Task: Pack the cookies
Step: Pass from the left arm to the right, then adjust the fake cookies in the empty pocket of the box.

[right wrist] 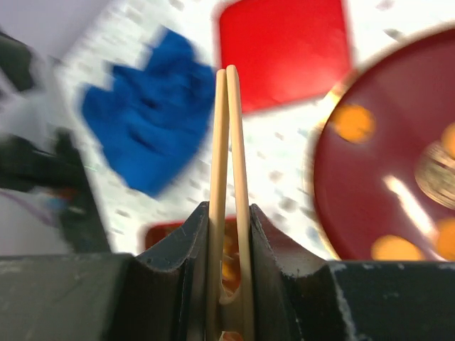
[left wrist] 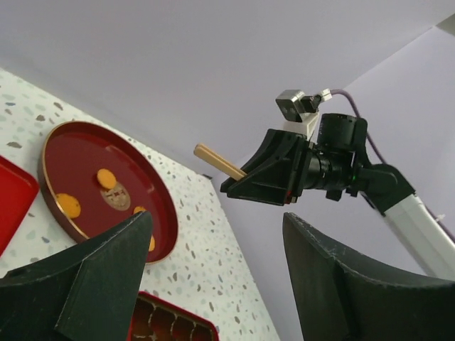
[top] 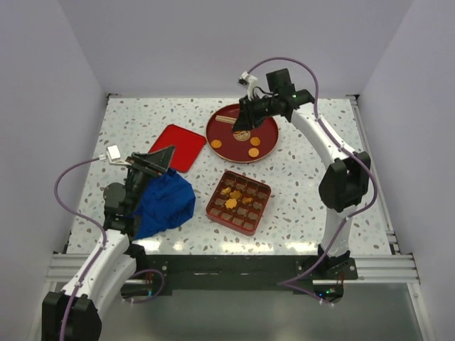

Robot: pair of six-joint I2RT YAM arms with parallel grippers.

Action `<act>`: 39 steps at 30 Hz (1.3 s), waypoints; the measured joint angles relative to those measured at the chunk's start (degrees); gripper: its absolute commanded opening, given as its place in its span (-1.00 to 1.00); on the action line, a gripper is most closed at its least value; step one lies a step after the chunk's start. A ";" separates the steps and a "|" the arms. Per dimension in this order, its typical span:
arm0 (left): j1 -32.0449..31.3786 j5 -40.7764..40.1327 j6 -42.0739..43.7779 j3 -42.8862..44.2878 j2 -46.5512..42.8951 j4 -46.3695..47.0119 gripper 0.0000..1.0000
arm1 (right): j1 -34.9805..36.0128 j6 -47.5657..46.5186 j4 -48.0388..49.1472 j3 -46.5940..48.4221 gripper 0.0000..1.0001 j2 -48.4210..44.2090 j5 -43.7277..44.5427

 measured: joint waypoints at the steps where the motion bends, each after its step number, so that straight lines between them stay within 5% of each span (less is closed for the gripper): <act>1: 0.00 0.04 0.61 0.00 -0.09 -1.29 0.58 | -0.31 -4.15 -3.13 0.90 -0.52 0.79 2.60; 10: 0.09 0.24 2.99 0.00 0.15 -5.92 0.58 | -2.10 -26.38 -16.70 1.97 -0.42 9.60 18.78; 24: 0.87 1.40 4.31 -0.02 1.27 -6.21 0.58 | -3.13 -32.65 -20.37 10.84 -0.53 18.71 22.32; 34: 1.22 3.10 6.27 -0.02 3.85 -7.32 0.58 | -1.90 -47.25 -29.62 -0.31 -0.70 4.24 7.87; 39: 1.53 3.76 8.02 0.00 4.59 -8.94 0.58 | 4.92 -54.73 -33.48 -7.85 -0.71 -5.62 7.32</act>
